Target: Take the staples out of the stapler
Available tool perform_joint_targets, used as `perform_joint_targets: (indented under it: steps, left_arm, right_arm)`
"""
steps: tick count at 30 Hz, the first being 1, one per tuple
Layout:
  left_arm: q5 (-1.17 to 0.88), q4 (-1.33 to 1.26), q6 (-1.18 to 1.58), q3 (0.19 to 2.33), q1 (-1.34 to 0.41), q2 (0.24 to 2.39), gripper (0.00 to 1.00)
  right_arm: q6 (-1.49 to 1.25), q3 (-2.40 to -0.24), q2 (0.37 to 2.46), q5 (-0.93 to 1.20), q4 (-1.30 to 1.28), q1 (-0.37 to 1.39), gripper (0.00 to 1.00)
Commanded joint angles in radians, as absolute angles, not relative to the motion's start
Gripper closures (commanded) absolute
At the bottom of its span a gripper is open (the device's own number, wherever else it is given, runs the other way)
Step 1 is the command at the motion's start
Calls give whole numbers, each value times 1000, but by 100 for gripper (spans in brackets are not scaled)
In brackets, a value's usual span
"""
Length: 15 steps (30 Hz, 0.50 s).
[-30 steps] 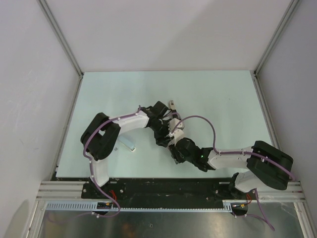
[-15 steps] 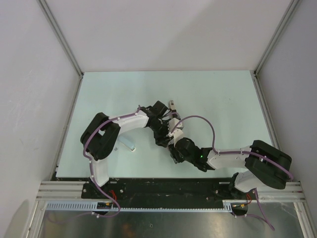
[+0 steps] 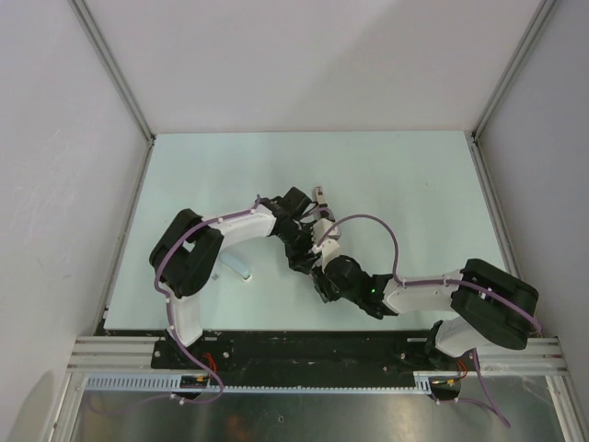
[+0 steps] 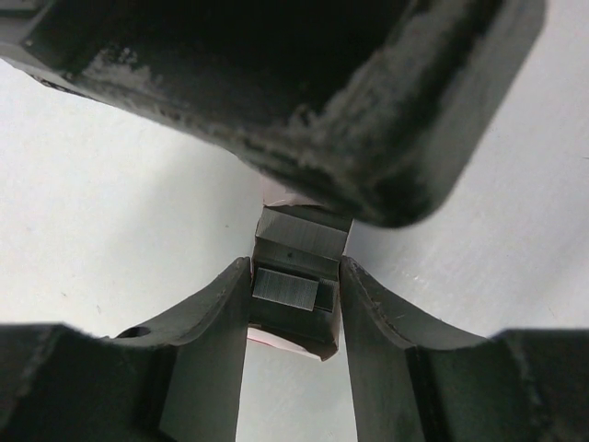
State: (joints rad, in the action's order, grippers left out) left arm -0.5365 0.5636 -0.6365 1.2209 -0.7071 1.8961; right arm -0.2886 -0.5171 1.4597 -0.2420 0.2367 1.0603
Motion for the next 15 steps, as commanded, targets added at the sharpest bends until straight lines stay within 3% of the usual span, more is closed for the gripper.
perform_joint_targets:
  steps: [1, 11, 15]
  left_arm:
    - [-675, 705, -731, 1209, -844, 1919, 30]
    - [-623, 707, -733, 1196, -848, 1917, 29]
    - [-594, 707, -726, 1201, -814, 1887, 20]
  right_arm:
    - [-255, -547, 1520, -165, 320, 1044, 55]
    - [-258, -546, 1492, -178, 254, 1047, 55]
    - [-262, -543, 1481, -180, 236, 1047, 55]
